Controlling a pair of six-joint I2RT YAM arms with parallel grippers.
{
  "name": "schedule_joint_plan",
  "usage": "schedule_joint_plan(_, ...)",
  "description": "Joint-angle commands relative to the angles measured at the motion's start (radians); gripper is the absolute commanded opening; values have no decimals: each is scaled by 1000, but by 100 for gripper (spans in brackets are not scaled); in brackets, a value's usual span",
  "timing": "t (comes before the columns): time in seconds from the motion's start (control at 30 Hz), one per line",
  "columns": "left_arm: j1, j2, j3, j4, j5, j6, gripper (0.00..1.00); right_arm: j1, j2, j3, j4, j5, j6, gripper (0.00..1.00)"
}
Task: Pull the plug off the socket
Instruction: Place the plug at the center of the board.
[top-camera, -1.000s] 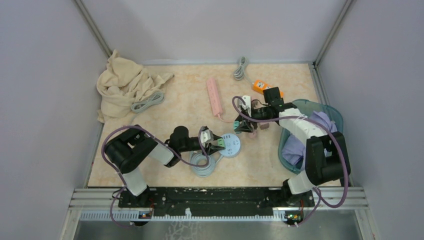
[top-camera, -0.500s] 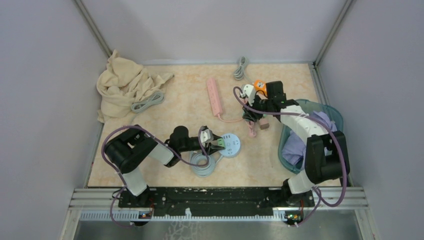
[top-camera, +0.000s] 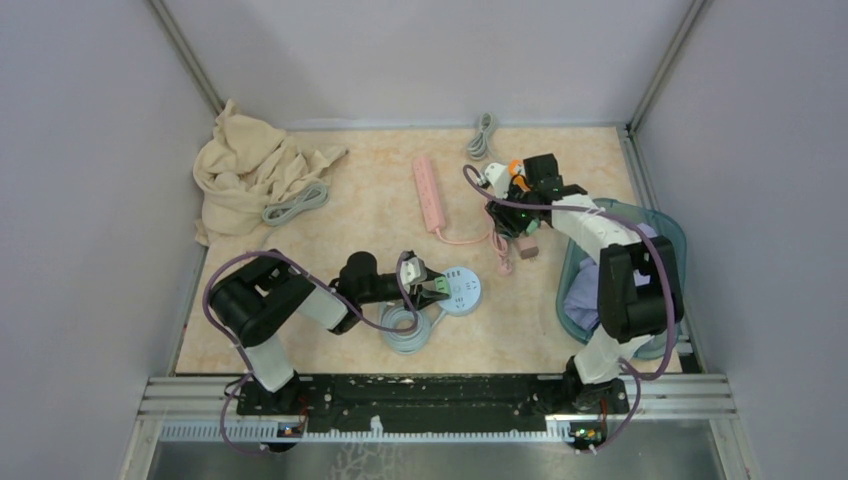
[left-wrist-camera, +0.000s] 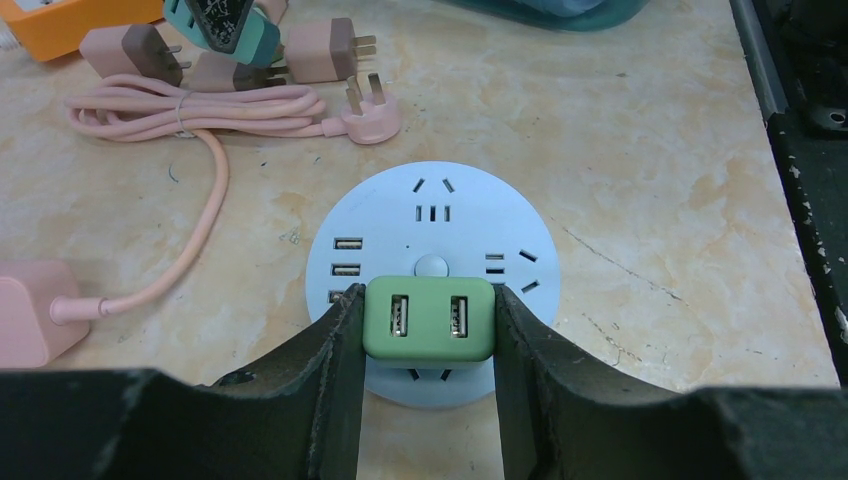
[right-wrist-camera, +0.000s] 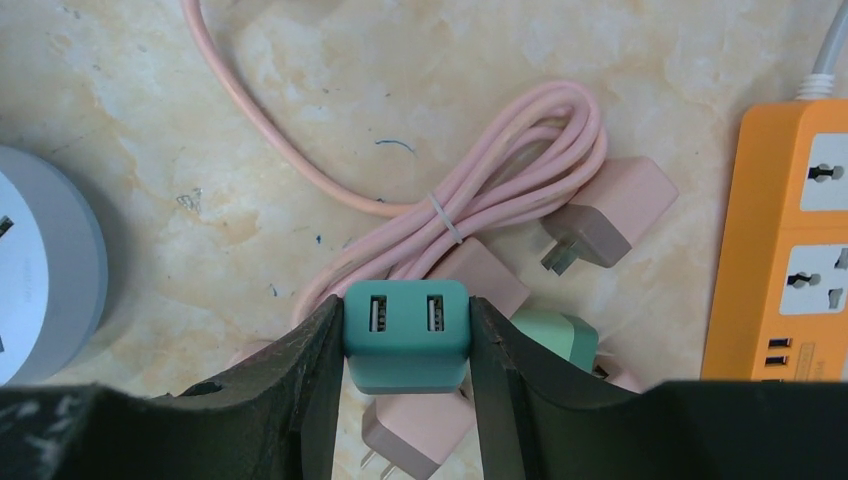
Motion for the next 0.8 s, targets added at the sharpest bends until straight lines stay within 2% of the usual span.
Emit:
schedule_joint_plan(0.0, 0, 22, -13, -84, 22, -28, 1, -8, 0, 59, -17, 61, 21, 29)
schedule_joint_plan(0.13, 0, 20, -7, -87, 26, -34, 6, -7, 31, 60, -17, 79, 25, 39)
schedule_joint_plan(0.3, 0, 6, 1, -110, 33, -34, 23, -7, 36, 60, -15, 82, 28, 47)
schedule_joint_plan(0.57, 0, -78, -5, -136, 13, -48, 50, -7, 18, 58, -8, 73, 37, 52)
schedule_joint_plan(0.77, 0, -182, -6, -188, -4, -55, 58, -7, -45, 52, -1, 27, 41, 52)
